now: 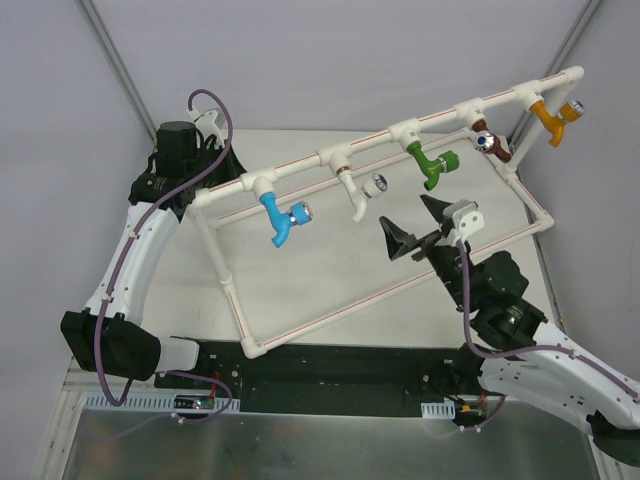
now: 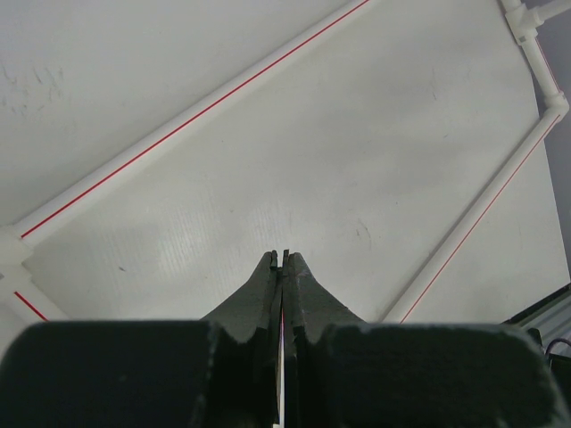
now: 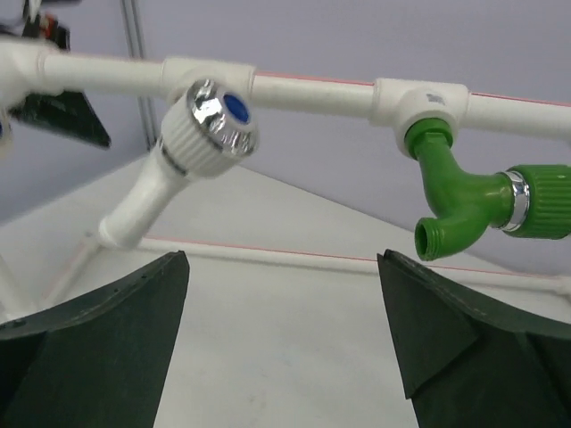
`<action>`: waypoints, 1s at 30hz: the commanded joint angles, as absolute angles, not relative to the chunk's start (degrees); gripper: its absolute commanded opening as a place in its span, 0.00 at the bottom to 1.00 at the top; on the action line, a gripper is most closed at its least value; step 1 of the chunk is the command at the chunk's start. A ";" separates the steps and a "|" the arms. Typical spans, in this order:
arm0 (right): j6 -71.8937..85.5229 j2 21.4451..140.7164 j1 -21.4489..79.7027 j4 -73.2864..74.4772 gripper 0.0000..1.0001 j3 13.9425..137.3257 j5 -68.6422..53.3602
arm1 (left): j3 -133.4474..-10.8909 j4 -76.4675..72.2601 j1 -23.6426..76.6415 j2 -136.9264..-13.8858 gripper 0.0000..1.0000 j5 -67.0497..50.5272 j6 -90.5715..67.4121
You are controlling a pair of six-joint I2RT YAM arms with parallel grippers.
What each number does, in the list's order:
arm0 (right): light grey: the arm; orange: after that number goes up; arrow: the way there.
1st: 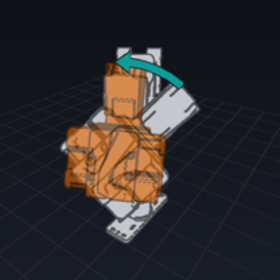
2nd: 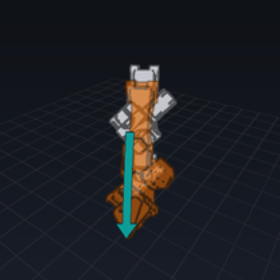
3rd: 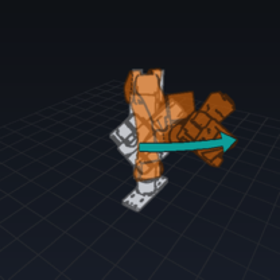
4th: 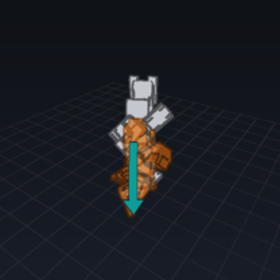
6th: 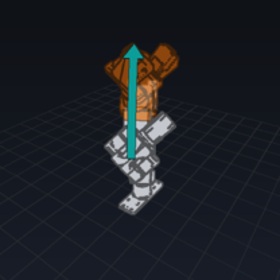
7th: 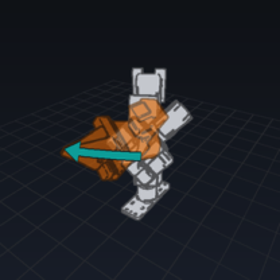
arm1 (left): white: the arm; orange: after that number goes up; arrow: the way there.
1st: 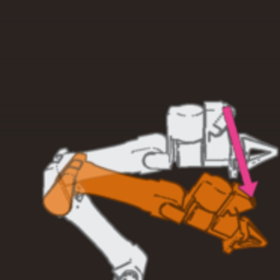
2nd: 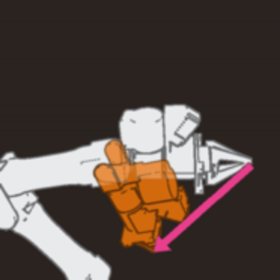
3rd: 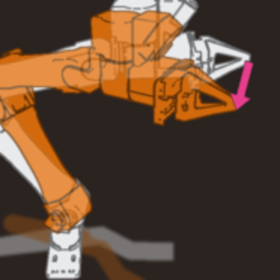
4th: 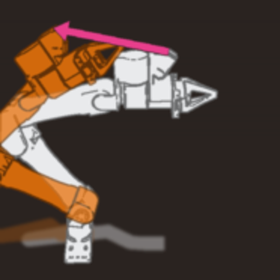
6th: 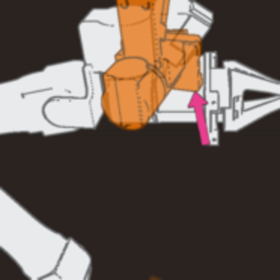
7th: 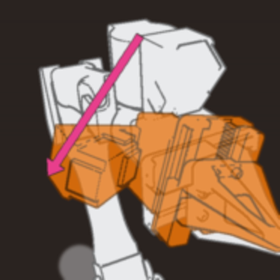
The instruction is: Install the water faucets
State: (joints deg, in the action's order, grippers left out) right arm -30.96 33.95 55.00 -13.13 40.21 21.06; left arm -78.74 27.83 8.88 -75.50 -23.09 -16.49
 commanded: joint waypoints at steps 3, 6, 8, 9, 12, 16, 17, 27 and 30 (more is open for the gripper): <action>4.18 39.80 54.93 -15.05 0.95 51.13 25.58 | -74.79 32.69 9.93 -77.25 0.00 -22.06 -15.64; 8.87 44.28 54.93 -7.76 0.95 57.11 25.14 | -74.79 32.70 9.84 -77.17 0.00 -22.15 -15.73; 10.10 46.48 54.93 -2.14 0.95 61.59 25.92 | -74.79 32.70 9.84 -76.91 0.00 -21.97 -15.64; 10.37 47.54 54.93 -0.28 0.95 63.26 25.84 | -74.71 32.61 9.84 -76.82 0.00 -21.89 -15.56; 10.02 49.74 54.93 6.49 0.95 67.32 24.62 | -74.71 32.61 9.84 -76.82 0.00 -21.88 -15.56; 11.33 53.08 54.84 13.78 0.95 73.02 25.22 | -74.79 32.70 9.84 -76.99 0.00 -22.41 -15.64; 12.29 53.69 54.84 15.71 0.95 74.26 25.75 | -74.79 32.61 9.84 -76.91 0.00 -22.24 -15.73; 15.99 60.90 50.90 29.61 0.95 85.86 19.70 | -74.79 32.70 9.93 -76.82 0.00 -22.24 -15.65; 18.71 61.61 47.91 29.98 0.92 86.14 15.31 | -74.79 32.69 9.84 -76.73 0.00 -22.32 -15.64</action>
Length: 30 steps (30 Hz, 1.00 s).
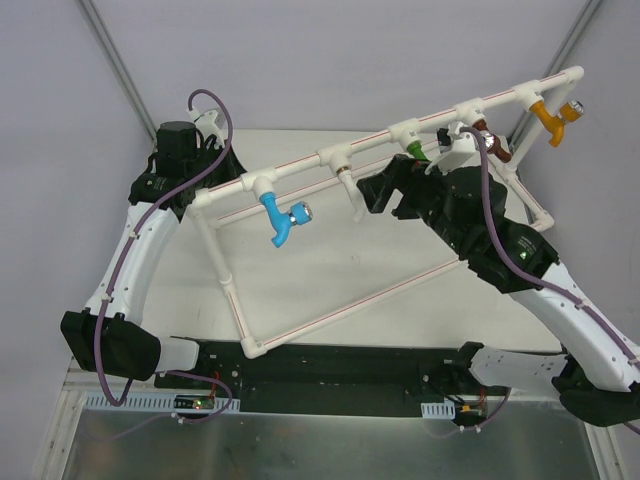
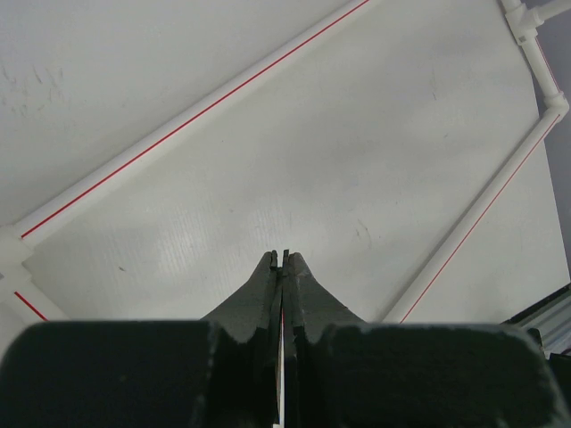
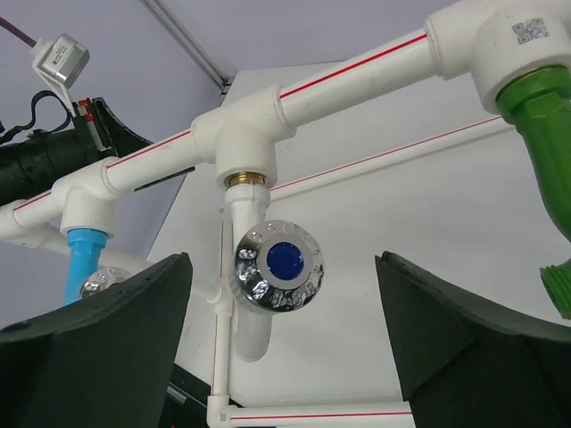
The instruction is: Install the water faucets
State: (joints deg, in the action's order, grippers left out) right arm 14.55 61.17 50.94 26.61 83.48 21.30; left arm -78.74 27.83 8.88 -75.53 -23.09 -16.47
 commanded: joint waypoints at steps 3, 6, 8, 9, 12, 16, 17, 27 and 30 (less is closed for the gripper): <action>22.14 61.52 45.27 28.05 0.81 84.29 11.26 | -74.71 32.61 9.84 -76.82 0.00 -22.32 -15.64; 25.13 61.35 43.16 25.41 0.70 82.01 7.40 | -74.71 32.61 9.84 -76.82 0.00 -22.33 -15.73; 26.89 61.09 42.37 23.48 0.64 80.52 5.81 | -74.71 32.61 9.84 -76.82 0.00 -22.50 -15.64; 28.03 60.82 42.02 22.51 0.62 79.55 4.93 | -74.79 32.69 9.84 -76.82 0.00 -22.50 -15.64; 30.31 60.12 40.96 19.61 0.55 77.09 2.56 | -74.71 32.69 9.84 -76.73 0.00 -22.33 -15.64; 32.78 59.50 39.64 17.67 0.45 74.19 0.88 | -74.71 32.61 9.84 -76.90 0.00 -22.32 -15.64; 33.57 59.15 39.38 17.06 0.42 73.22 0.62 | -74.79 32.69 9.84 -76.90 0.00 -22.50 -15.64; 44.37 58.18 36.39 9.85 0.17 66.37 -6.67 | -74.79 32.69 9.84 -77.08 0.00 -22.76 -15.73; 49.55 58.18 35.95 7.13 0.14 64.34 -8.78 | -74.71 32.69 9.84 -77.08 0.00 -22.68 -15.64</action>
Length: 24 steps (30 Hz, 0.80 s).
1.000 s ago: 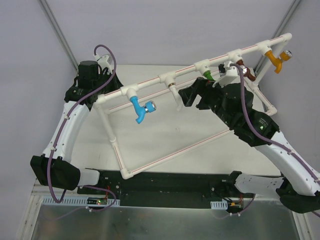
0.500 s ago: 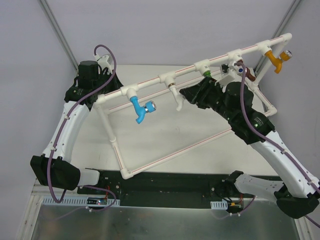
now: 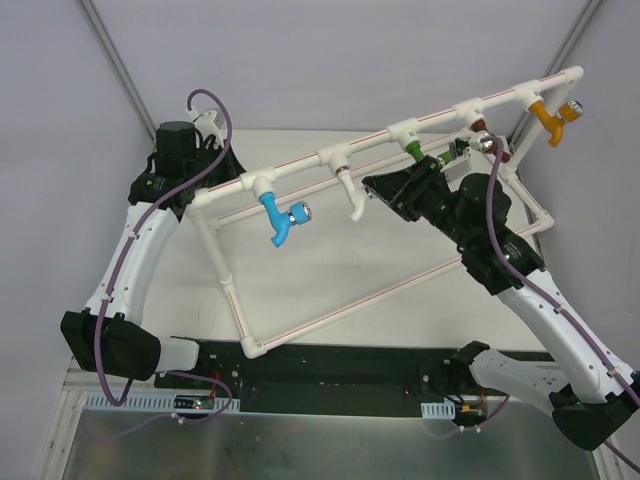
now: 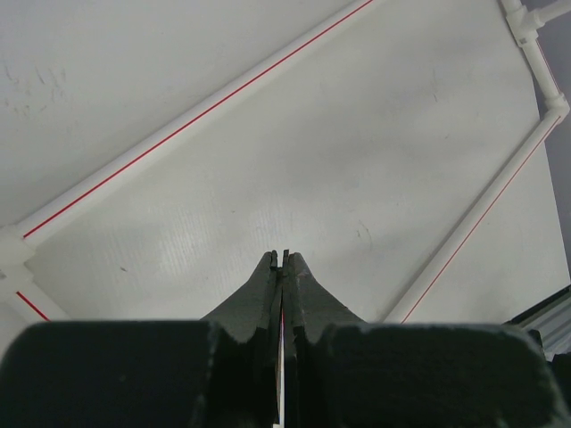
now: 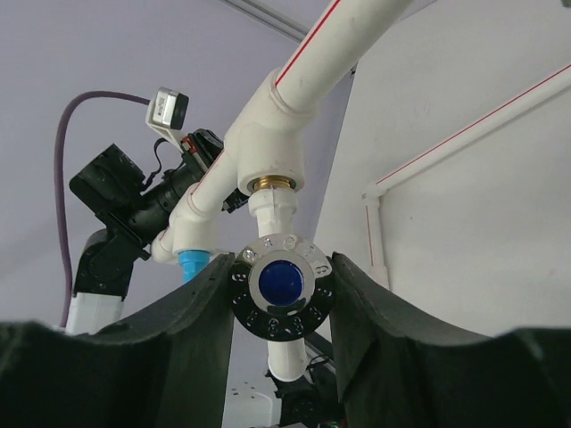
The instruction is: Install the water faucets
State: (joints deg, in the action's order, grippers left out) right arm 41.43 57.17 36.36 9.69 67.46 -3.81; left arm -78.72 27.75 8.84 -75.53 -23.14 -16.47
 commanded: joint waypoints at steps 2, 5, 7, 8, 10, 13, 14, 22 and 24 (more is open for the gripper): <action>52.46 58.18 35.77 6.16 0.12 63.46 -9.66 | -74.71 32.61 9.84 -77.08 0.00 -22.59 -15.64; 56.06 58.01 35.68 5.54 0.09 62.49 -10.37 | -74.71 32.61 9.84 -77.08 0.00 -22.59 -15.64; 58.52 57.92 35.68 5.45 0.07 61.88 -10.46 | -74.71 32.61 9.84 -77.08 0.00 -22.68 -15.64; 60.01 57.83 35.60 5.54 0.06 61.61 -10.37 | -74.71 32.69 9.93 -77.08 0.00 -22.68 -15.64; 62.91 57.40 35.68 5.10 0.05 60.82 -10.28 | -74.71 32.61 9.84 -77.08 0.00 -22.59 -15.73; 67.66 56.78 35.60 3.26 0.03 59.07 -10.37 | -74.71 32.61 9.84 -77.08 0.00 -22.76 -15.65; 69.15 56.52 35.68 2.47 0.03 58.11 -10.20 | -74.71 32.69 9.93 -77.08 0.00 -22.76 -15.73; 73.13 53.88 35.68 -1.06 0.35 55.98 -8.18 | -74.88 32.61 9.84 -77.08 0.00 -22.68 -15.73; 70.59 52.92 35.60 -0.26 0.50 56.95 -7.04 | -74.79 32.61 9.84 -77.08 0.00 -22.85 -15.73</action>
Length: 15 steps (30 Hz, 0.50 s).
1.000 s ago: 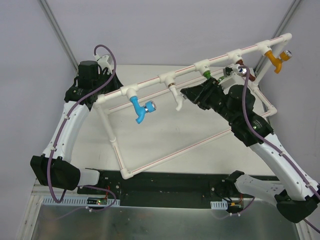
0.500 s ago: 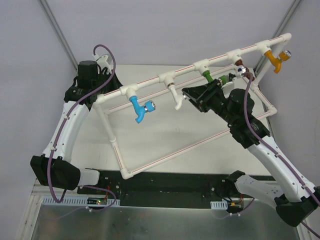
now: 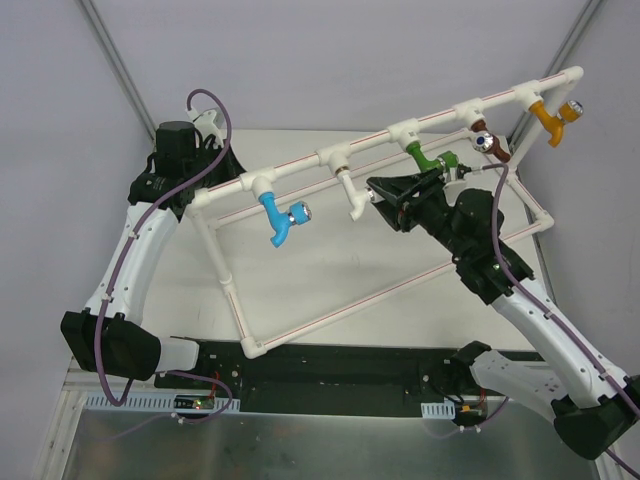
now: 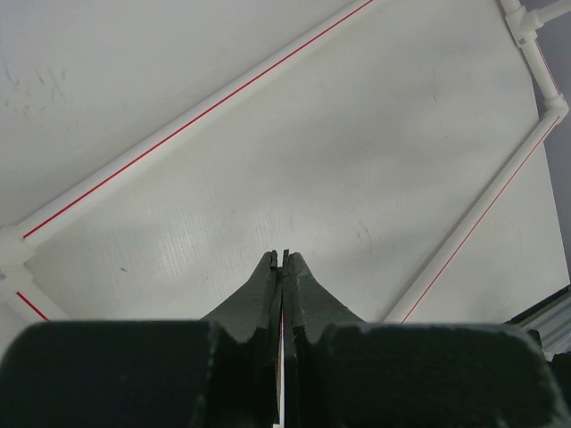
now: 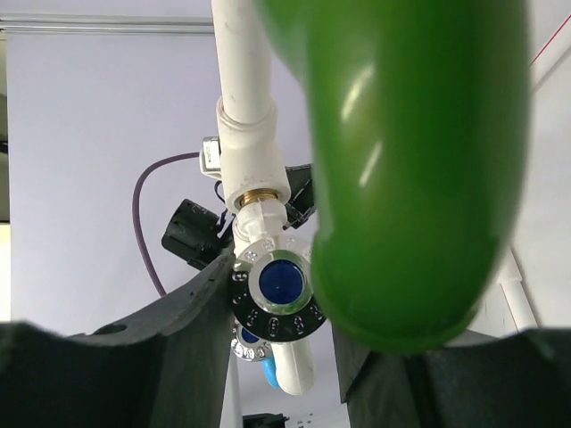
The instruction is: Install the water faucets
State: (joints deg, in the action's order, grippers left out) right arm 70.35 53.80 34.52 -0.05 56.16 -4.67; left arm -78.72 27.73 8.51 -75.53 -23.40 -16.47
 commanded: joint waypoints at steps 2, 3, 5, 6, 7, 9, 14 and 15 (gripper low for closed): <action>66.56 51.86 35.68 -0.26 0.59 57.57 -6.16 | -74.71 32.61 9.84 -77.08 0.00 -22.76 -15.73; 64.36 51.16 35.68 -0.35 0.62 58.00 -5.28 | -74.71 32.61 9.84 -77.08 0.00 -22.85 -15.73; 59.87 49.58 35.68 1.13 0.67 58.71 -4.05 | -74.71 32.61 9.84 -77.17 0.00 -22.76 -15.73; 58.03 48.87 35.77 1.66 0.69 58.97 -3.00 | -74.71 32.61 9.84 -77.17 0.00 -22.85 -15.82; 56.35 48.17 35.68 2.54 0.71 59.24 -2.12 | -74.71 32.61 9.84 -77.17 0.00 -22.76 -15.82; 53.80 46.85 35.68 4.65 0.72 59.85 -0.62 | -74.71 32.61 9.84 -77.17 0.00 -22.76 -15.73; 46.60 43.86 35.68 8.78 0.73 60.12 1.76 | -74.71 32.61 9.93 -77.26 0.00 -22.85 -15.73; 44.15 43.34 35.68 9.49 0.73 60.03 1.58 | -74.71 32.61 9.84 -77.26 0.00 -22.76 -15.73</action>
State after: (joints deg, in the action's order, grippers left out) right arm 54.11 45.93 35.51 6.83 57.82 -0.84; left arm -78.72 27.73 8.60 -75.53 -23.42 -16.47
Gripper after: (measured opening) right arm 0.733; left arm 0.014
